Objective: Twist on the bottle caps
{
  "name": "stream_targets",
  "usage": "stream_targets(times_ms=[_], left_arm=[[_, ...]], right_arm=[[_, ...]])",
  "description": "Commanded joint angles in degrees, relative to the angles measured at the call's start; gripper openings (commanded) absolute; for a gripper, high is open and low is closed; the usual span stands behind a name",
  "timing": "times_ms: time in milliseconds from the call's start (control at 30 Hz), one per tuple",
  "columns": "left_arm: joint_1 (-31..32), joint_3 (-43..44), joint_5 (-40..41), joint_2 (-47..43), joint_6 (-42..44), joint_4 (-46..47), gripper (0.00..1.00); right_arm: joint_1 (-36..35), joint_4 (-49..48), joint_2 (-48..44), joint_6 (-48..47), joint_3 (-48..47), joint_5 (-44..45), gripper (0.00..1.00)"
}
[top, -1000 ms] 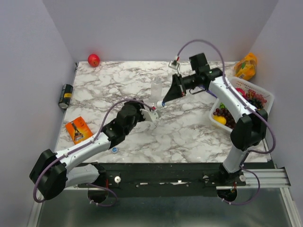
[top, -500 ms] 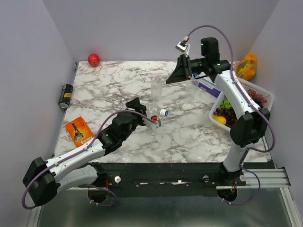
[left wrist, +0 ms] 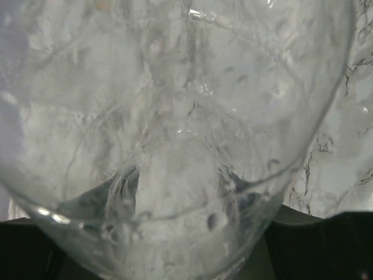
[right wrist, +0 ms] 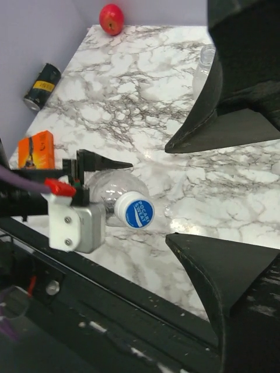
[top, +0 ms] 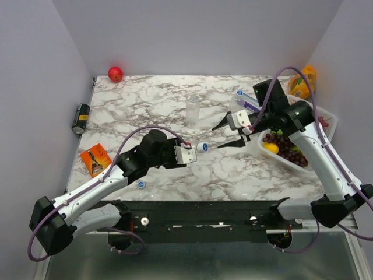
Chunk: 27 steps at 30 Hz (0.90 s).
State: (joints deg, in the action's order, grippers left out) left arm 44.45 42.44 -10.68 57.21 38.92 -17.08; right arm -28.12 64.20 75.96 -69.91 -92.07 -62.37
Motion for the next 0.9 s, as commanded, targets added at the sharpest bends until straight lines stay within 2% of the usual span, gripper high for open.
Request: stream_targets(times_ms=[0,200,433,533,867], left_arm=[[-0.59,3.79,-6.99,1.58,-2.88,-2.17,0.00],[-0.76,5.37,-7.78,2.99,-2.88,-1.64,0.00],[-0.76,5.90,-8.22,3.61,-2.88,-2.08,0.00],[-0.76,5.99,-8.31,3.78,-3.06,-1.90,0.00],[-0.76,6.34,-8.40,4.58,-4.73,-0.41,0.00]], right_arm=[[-3.95,6.37,0.24,-15.78,2.95,6.99,0.64],[-6.25,4.26,0.85,-14.64,4.27,7.70,0.64],[-6.60,-4.25,1.29,-4.64,4.00,5.59,0.63],[-6.68,-5.31,1.47,-3.40,4.18,4.63,0.62],[-7.56,-2.59,1.99,-3.66,3.92,2.16,0.58]])
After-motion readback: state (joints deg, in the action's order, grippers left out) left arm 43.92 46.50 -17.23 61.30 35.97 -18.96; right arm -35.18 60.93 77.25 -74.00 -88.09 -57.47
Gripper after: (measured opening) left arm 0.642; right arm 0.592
